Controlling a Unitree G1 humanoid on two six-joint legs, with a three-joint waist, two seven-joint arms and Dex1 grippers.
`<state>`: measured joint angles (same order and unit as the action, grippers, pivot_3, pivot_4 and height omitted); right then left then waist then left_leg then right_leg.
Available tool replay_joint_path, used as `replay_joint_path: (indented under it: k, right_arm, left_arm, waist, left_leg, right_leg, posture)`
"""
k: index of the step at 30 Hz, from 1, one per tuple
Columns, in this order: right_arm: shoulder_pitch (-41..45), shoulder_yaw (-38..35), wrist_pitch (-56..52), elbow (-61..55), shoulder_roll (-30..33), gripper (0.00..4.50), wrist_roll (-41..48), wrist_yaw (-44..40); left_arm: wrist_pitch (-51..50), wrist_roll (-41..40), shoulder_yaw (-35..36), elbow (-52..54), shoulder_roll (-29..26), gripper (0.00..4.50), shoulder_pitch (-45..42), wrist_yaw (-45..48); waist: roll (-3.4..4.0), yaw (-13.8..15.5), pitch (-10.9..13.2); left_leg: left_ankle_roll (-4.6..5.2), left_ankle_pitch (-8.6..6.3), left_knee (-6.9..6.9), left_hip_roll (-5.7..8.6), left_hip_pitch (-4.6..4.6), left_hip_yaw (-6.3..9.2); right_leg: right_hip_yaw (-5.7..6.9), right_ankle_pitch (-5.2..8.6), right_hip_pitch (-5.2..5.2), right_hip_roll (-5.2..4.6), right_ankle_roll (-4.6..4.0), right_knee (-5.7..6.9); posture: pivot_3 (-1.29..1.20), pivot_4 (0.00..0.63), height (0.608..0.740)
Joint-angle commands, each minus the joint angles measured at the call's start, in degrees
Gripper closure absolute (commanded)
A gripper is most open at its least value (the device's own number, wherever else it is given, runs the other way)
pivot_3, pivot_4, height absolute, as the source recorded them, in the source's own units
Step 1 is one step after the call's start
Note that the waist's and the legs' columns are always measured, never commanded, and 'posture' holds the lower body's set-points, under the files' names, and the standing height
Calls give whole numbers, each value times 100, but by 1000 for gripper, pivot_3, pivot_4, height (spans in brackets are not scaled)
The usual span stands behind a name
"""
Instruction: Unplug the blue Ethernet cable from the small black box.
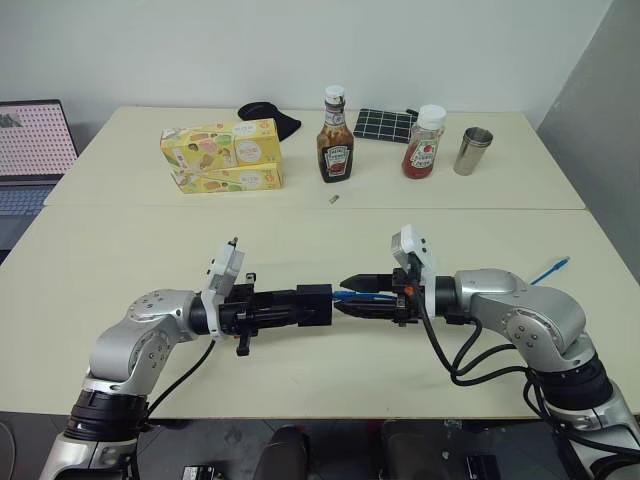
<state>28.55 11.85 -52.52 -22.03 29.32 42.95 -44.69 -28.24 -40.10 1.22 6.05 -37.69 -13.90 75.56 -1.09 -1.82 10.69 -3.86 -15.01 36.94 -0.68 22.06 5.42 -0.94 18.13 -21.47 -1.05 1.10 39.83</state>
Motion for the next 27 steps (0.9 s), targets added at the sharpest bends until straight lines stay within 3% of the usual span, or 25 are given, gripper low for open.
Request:
replay_joint_path:
  k: [1,2,10,23,25,27]
  right_arm:
    - [97,-128,16,-69,0,2565,69,-99]
    - [99,-120,21,-64,0,2619,53,-113]
    - [143,-6,167,-51,125,4453,-166,-336]
    - [316,-95,130,181,144,4491,-160,-717]
    - [317,-153,103,215,138,3791,-108,-762]
    - [292,-236,13,213,100,3552,11,-729]
  left_arm:
    - [116,-23,113,33,35,3733,39,27]
    - [125,-12,112,27,35,3733,48,37]
    - [116,-18,126,21,49,3733,70,44]
    - [180,25,95,-4,32,3733,150,167]
    - [194,33,93,-15,34,3733,153,168]
    - [205,39,88,-2,42,3733,169,168]
  waist:
    - [0,0,0]
    - [0,0,0]
    - [0,0,0]
    - [0,0,0]
    - [0,0,0]
    - [0,0,0]
  left_leg:
    - [0,0,0,0,0,0]
    - [0,0,0,0,0,0]
    - [0,0,0,1,0,0]
    - [0,0,0,0,0,1]
    - [0,0,-1,0,0,0]
    - [0,0,-1,0,0,0]
  right_leg:
    - [0,0,0,0,0,0]
    - [0,0,0,0,0,0]
    - [0,0,0,1,0,0]
    - [1,0,0,1,0,-1]
    - [0,0,0,1,0,-2]
    - [1,0,0,1,0,-2]
  posture:
    - [0,150,740]
    - [0,150,740]
    - [0,150,740]
    - [0,150,740]
    - [0,150,740]
    - [0,150,740]
